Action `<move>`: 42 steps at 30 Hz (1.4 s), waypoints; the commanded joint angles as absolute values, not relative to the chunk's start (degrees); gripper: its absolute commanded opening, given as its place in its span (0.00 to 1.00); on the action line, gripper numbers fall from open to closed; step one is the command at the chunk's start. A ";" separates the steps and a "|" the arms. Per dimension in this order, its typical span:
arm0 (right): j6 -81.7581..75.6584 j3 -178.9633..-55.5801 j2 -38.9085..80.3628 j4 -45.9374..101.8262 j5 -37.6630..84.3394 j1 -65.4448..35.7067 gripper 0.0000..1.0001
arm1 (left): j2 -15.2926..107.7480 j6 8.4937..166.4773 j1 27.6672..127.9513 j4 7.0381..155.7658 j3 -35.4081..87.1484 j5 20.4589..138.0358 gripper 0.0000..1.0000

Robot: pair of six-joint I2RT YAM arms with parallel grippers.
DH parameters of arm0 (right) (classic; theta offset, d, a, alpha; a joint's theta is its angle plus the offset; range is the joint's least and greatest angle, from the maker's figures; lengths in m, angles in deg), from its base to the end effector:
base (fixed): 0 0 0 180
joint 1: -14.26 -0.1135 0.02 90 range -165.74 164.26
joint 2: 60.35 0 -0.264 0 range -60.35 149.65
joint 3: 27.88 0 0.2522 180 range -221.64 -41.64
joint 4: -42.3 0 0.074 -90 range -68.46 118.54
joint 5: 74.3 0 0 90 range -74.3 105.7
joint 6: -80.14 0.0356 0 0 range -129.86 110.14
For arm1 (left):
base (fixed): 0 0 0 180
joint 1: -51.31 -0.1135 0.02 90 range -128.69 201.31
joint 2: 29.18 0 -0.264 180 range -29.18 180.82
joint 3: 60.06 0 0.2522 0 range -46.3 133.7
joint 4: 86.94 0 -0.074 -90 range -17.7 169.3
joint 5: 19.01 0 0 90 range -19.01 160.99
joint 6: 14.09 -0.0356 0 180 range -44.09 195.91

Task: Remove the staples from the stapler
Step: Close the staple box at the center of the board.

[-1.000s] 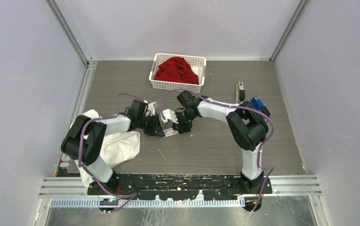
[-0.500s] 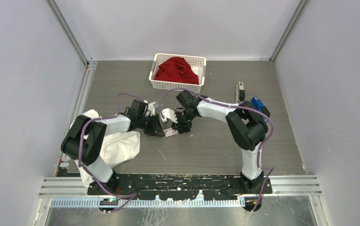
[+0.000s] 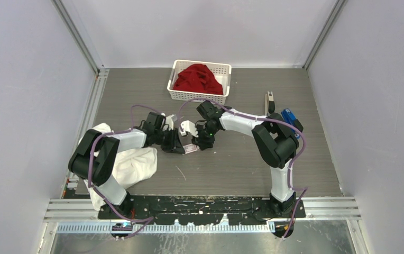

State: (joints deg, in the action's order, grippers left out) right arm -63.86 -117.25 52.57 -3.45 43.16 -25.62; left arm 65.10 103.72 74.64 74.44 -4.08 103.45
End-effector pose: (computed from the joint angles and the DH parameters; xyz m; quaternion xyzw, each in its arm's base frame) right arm 0.2898 0.2635 0.1571 -0.7273 0.6213 0.2103 0.2019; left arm 0.2628 -0.1341 0.1333 0.0435 0.9228 -0.3597 0.1309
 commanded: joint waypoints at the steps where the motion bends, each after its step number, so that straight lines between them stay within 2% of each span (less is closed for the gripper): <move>1: -64.42 -117.21 56.02 -2.99 42.92 -26.01 0.30 | 66.27 101.83 74.92 71.31 -4.70 102.17 0.21; 18: -66.48 -116.65 54.28 -3.92 41.43 -23.59 0.29 | 64.42 102.07 73.77 71.39 -5.65 101.85 0.21; 24: -67.49 -116.34 54.38 -4.58 42.55 -23.47 0.29 | 63.51 102.69 73.37 72.49 -6.16 102.01 0.25; 34: -68.51 -116.33 54.26 -5.31 43.81 -23.38 0.29 | 55.99 103.71 72.21 74.70 -9.31 101.13 0.42; 42: -67.17 -116.39 54.40 -3.29 41.42 -22.75 0.29 | 59.79 105.93 71.84 78.61 -9.22 102.22 0.41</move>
State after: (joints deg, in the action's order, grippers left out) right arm -67.01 -117.23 52.64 -3.49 44.80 -23.54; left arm 57.36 104.88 72.17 75.44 -10.09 101.53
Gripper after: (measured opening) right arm 0.463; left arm 0.423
